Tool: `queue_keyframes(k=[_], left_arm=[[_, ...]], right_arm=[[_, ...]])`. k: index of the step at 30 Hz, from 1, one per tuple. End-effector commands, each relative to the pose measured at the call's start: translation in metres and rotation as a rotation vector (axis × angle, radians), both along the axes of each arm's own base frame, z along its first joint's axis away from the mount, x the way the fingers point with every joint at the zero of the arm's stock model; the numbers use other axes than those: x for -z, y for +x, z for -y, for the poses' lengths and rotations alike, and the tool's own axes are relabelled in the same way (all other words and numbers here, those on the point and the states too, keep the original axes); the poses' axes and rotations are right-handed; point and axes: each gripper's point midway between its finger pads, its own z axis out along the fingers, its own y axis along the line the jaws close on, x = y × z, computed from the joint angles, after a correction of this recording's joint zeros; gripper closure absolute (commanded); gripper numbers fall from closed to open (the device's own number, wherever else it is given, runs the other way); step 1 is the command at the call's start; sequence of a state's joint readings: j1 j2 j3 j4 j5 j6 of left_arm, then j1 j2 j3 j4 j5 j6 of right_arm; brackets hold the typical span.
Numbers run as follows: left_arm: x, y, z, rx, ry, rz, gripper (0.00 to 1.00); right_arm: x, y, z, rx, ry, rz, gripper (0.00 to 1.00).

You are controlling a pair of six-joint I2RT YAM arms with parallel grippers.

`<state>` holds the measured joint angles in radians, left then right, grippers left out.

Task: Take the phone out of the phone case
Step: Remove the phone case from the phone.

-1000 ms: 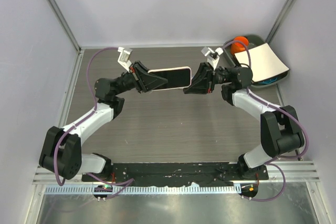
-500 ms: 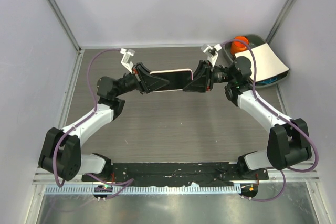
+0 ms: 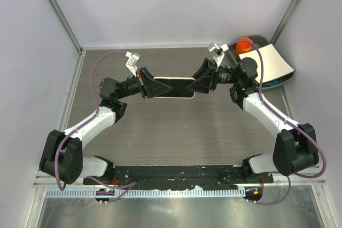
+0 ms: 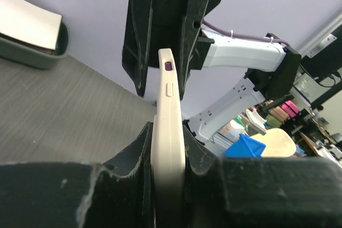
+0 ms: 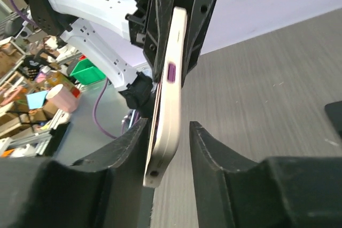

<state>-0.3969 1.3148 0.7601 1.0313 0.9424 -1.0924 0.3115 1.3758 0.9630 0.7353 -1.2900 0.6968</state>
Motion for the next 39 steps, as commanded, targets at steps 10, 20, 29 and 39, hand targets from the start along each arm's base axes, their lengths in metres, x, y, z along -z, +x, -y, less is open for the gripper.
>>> queue_keyframes(k=[10,20,29,39], left_arm=[[-0.031,-0.019,-0.017,0.024,-0.061,0.093,1.00],[-0.038,-0.023,-0.020,0.027,-0.078,0.127,1.00],[-0.039,-0.017,-0.023,-0.005,-0.090,0.126,1.00],[-0.040,-0.013,-0.026,-0.030,-0.097,0.130,1.00]], right_arm=[[-0.060,0.014,0.015,0.167,0.181,0.081,0.52],[-0.065,0.020,0.017,0.205,0.296,-0.065,0.57],[-0.071,0.003,0.016,0.170,0.311,-0.032,0.60],[-0.058,0.003,0.000,0.156,0.270,-0.041,0.62]])
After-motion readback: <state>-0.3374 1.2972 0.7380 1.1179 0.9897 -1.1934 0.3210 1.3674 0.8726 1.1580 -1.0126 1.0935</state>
